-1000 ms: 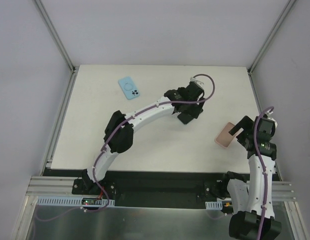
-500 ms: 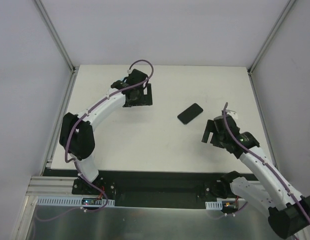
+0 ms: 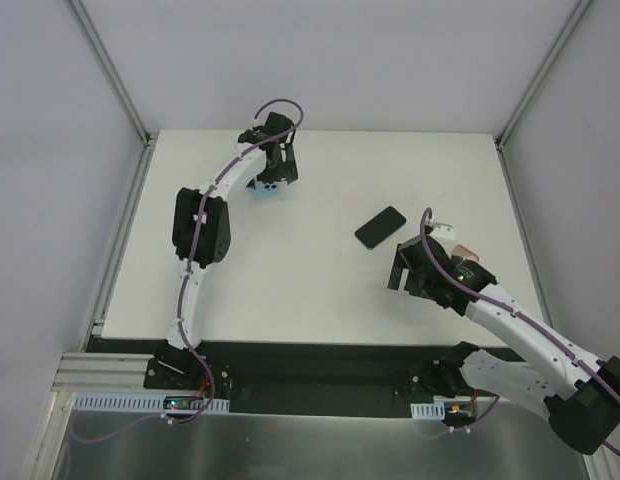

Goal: Take the phone out of the phone case
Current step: Pick up the phone at the center of the board.

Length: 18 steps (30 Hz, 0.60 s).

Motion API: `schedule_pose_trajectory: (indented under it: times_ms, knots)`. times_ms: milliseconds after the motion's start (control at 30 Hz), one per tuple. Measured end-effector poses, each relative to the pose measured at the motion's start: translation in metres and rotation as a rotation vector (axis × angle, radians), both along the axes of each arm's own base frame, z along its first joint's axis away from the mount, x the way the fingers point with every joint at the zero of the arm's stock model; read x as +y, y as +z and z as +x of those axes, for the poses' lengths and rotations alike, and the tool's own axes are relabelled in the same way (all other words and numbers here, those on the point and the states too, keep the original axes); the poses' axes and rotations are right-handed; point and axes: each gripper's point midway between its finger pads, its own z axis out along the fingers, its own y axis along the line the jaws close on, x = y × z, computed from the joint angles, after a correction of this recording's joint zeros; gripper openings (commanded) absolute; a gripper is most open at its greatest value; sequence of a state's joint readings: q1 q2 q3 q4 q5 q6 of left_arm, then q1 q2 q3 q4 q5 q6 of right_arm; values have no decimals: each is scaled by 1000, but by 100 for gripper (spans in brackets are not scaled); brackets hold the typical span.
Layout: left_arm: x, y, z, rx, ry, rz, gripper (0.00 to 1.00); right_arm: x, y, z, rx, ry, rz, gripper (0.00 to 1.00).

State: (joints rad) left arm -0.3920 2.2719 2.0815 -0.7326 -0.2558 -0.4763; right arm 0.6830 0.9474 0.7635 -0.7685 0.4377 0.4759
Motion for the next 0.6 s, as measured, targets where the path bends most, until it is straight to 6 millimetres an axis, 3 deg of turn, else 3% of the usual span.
schedule_pose_trajectory:
  times_ms: [100,267,600]
  knots:
    - [15,-26,21,28,42,8,99,0,0,1,-6,-9,-1,96]
    - [34,-62,31,91,89,-3,99,0,1,2,-6,-12,-11,96]
    - [36,-65,37,88,118,-20,99,11,-7,8,28,11,-38,96]
